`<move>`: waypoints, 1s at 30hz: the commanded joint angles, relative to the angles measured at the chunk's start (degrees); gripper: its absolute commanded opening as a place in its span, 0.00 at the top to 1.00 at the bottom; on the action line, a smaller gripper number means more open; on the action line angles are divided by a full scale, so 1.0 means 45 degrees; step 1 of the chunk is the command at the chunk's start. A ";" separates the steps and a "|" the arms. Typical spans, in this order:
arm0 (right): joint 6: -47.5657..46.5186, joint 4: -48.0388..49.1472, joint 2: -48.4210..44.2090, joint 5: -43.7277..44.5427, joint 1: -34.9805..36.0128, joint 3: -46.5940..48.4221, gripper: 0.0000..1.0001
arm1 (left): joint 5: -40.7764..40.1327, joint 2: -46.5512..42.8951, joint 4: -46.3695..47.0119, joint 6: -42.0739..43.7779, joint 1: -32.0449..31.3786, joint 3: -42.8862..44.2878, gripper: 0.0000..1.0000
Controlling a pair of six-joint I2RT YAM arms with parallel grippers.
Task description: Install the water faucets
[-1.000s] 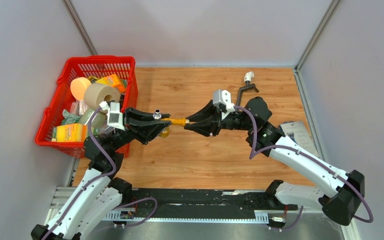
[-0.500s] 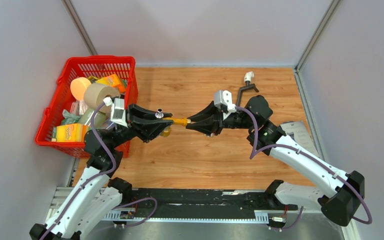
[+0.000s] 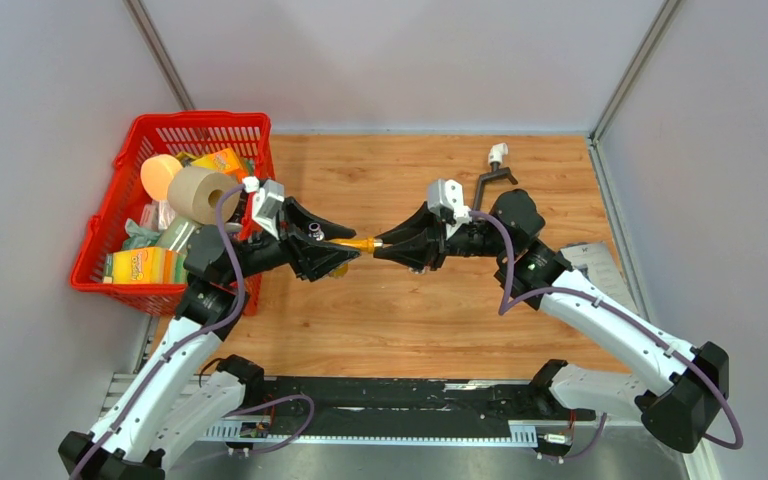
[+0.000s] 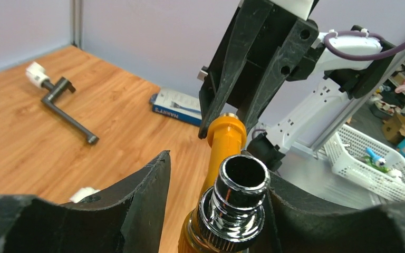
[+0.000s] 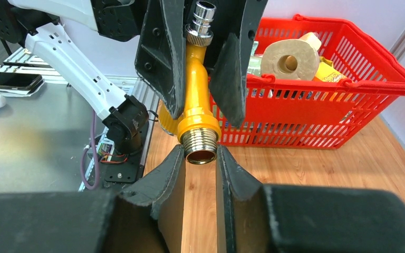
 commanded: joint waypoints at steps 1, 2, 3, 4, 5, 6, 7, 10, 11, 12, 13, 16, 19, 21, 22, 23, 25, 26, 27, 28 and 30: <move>-0.0120 0.0453 0.0009 -0.0462 -0.0063 0.0528 1.00 | 0.0834 0.0125 -0.0486 0.0245 0.0009 0.0399 0.42; -0.0139 0.0453 0.0009 -0.0502 -0.0063 0.0509 1.00 | 0.0815 0.0106 -0.0486 0.0245 0.0009 0.0418 0.42; -0.0159 0.0434 -0.0010 -0.0502 -0.0063 0.0470 1.00 | 0.0815 0.0086 -0.0486 0.0264 0.0009 0.0457 0.42; -0.0178 0.0414 -0.0011 -0.0502 -0.0063 0.0470 1.00 | 0.0853 0.0086 -0.0505 0.0264 0.0009 0.0516 0.42; -0.0237 0.0356 0.0028 -0.0521 -0.0063 0.0470 1.00 | 0.0989 0.0106 -0.0525 0.0264 0.0009 0.0574 0.42; -0.0257 0.0336 0.0009 -0.0521 -0.0063 0.0489 1.00 | 0.1048 0.0125 -0.0622 0.0264 0.0009 0.0633 0.42; -0.0295 0.0278 0.0009 -0.0560 -0.0063 0.0489 1.00 | 0.1126 0.0164 -0.0661 0.0303 0.0009 0.0730 0.43; -0.0374 0.0180 0.0067 -0.0560 -0.0063 0.0489 1.00 | 0.1244 0.0184 -0.0643 0.0245 0.0009 0.0770 0.44; -0.0393 0.0160 0.0087 -0.0561 -0.0063 0.0489 1.00 | 0.1244 0.0145 -0.0604 0.0168 0.0009 0.0751 0.45; -0.0393 0.0141 0.0106 -0.0561 -0.0063 0.0470 1.00 | 0.1264 0.0106 -0.0487 0.0147 0.0009 0.0731 0.45; -0.0413 0.0102 0.0126 -0.0561 -0.0063 0.0470 1.00 | 0.1264 0.0086 -0.0428 0.0031 0.0009 0.0692 0.45; -0.0413 0.0102 0.0165 -0.0502 -0.0063 0.0470 1.00 | 0.1283 0.0047 0.0098 -0.0301 0.0009 0.0556 0.46; -0.0394 0.0101 0.0204 -0.0521 -0.0063 0.0489 1.00 | 0.1303 0.0067 0.0256 -0.0419 0.0009 0.0536 0.47; -0.0394 0.0102 0.0224 -0.0502 -0.0044 0.0470 1.00 | 0.1322 0.0066 0.0314 -0.0419 0.0009 0.0536 0.48; -0.0393 0.0102 0.0263 -0.0502 -0.0063 0.0470 1.00 | 0.1322 0.0067 0.0354 -0.0458 0.0009 0.0517 0.50; -0.0393 0.0102 0.0244 -0.0502 -0.0063 0.0470 1.00 | 0.1342 0.0067 0.0373 -0.0478 0.0009 0.0536 0.50; -0.0374 0.0102 0.0243 -0.0424 -0.0063 0.0450 1.00 | 0.1361 0.0066 0.0335 -0.0439 0.0009 0.0497 0.51; -0.0393 0.0121 0.0263 -0.0404 -0.0063 0.0450 1.00 | 0.1381 0.0047 0.0315 -0.0419 0.0009 0.0497 0.53; -0.0374 0.0102 0.0263 -0.0404 -0.0044 0.0450 1.00 | 0.1381 0.0047 0.0296 -0.0419 0.0009 0.0497 0.54; -0.0355 0.0102 0.0302 -0.0385 -0.0063 0.0469 1.00 | 0.1381 0.0066 0.0295 -0.0400 0.0009 0.0477 0.58; -0.0354 0.0102 0.0302 -0.0307 -0.0063 0.0450 1.00 | 0.1400 0.0067 0.0237 -0.0380 0.0009 0.0477 0.62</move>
